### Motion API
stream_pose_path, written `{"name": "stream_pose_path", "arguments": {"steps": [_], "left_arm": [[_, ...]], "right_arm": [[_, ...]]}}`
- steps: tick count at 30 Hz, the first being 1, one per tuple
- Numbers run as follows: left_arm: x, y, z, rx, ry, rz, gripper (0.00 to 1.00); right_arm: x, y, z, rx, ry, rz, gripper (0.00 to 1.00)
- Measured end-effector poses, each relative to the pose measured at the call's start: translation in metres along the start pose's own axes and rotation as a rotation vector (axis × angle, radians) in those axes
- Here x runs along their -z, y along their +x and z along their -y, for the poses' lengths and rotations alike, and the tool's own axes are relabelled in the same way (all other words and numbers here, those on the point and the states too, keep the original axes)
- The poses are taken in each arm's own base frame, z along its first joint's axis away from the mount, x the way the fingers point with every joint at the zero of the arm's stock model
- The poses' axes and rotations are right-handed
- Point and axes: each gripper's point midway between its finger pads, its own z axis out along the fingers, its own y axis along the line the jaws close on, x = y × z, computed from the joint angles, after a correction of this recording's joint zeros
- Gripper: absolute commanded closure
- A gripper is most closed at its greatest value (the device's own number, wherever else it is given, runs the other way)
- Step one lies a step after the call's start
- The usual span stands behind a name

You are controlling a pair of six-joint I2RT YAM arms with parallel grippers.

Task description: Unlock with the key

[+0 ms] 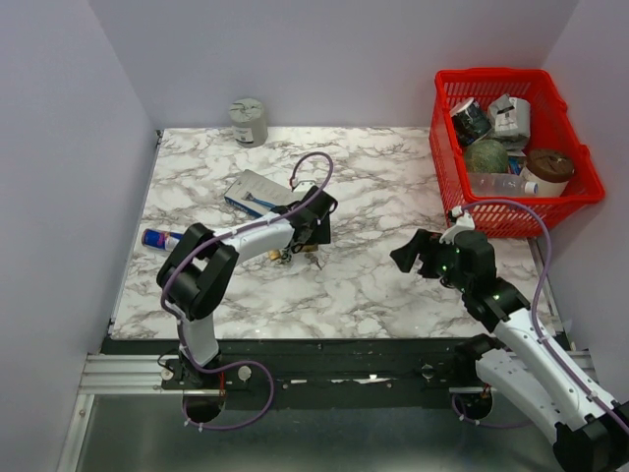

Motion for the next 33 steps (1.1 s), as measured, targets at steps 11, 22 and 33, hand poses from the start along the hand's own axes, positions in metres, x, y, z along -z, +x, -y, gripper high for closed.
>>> {"name": "stream_pose_path", "arguments": {"steps": [11, 22, 33], "left_arm": [[0.100, -0.088, 0.025, -0.041, 0.275, 0.345, 0.01], [0.160, -0.136, -0.059, 0.048, 0.271, 0.497, 0.01], [0.255, -0.106, -0.075, -0.133, 0.447, 0.687, 0.01]], "right_arm": [[0.002, -0.007, -0.002, 0.064, -0.009, 0.014, 0.00], [0.014, -0.048, -0.017, 0.109, -0.036, 0.115, 0.00], [0.056, -0.083, -0.023, 0.177, -0.056, 0.320, 0.00]]}}
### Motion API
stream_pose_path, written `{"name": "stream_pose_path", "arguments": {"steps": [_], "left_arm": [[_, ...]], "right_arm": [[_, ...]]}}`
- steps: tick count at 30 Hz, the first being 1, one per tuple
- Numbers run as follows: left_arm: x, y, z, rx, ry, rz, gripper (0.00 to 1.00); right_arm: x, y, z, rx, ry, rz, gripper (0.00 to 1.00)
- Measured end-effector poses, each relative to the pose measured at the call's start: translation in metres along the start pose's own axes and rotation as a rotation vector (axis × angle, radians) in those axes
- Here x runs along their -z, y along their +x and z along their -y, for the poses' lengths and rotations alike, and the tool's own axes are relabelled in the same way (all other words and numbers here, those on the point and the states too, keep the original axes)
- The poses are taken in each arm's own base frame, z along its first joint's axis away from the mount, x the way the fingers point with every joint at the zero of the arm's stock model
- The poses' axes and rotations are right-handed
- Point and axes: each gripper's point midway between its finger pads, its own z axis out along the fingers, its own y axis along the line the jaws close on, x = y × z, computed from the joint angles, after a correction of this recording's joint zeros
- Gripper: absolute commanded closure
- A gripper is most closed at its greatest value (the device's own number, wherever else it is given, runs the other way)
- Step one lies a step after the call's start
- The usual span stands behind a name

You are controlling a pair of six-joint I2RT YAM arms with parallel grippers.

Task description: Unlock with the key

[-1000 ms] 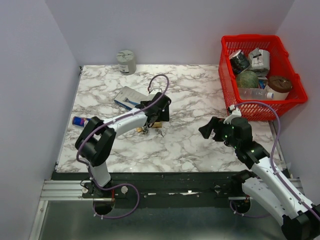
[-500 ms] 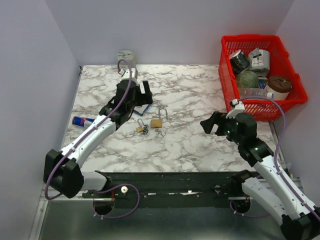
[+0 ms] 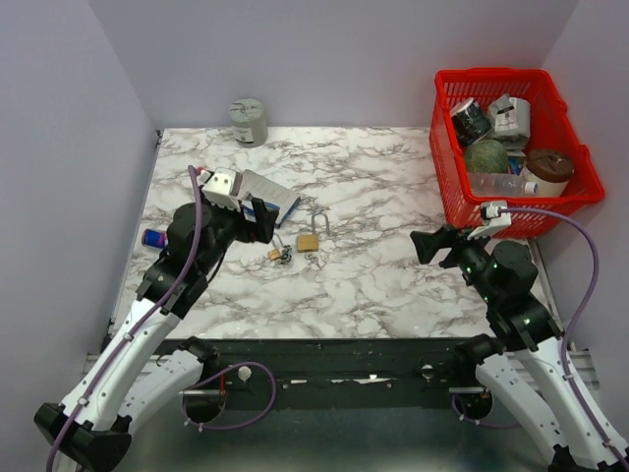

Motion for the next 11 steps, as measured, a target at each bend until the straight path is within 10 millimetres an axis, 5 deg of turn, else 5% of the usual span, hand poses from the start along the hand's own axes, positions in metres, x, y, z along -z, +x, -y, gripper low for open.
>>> {"name": "stream_pose_path", "arguments": {"steps": [11], "left_arm": [[0.003, 0.027, -0.009, -0.045, -0.016, -0.037, 0.01]], "right_arm": [[0.002, -0.005, 0.009, 0.052, 0.039, 0.024, 0.00]]}}
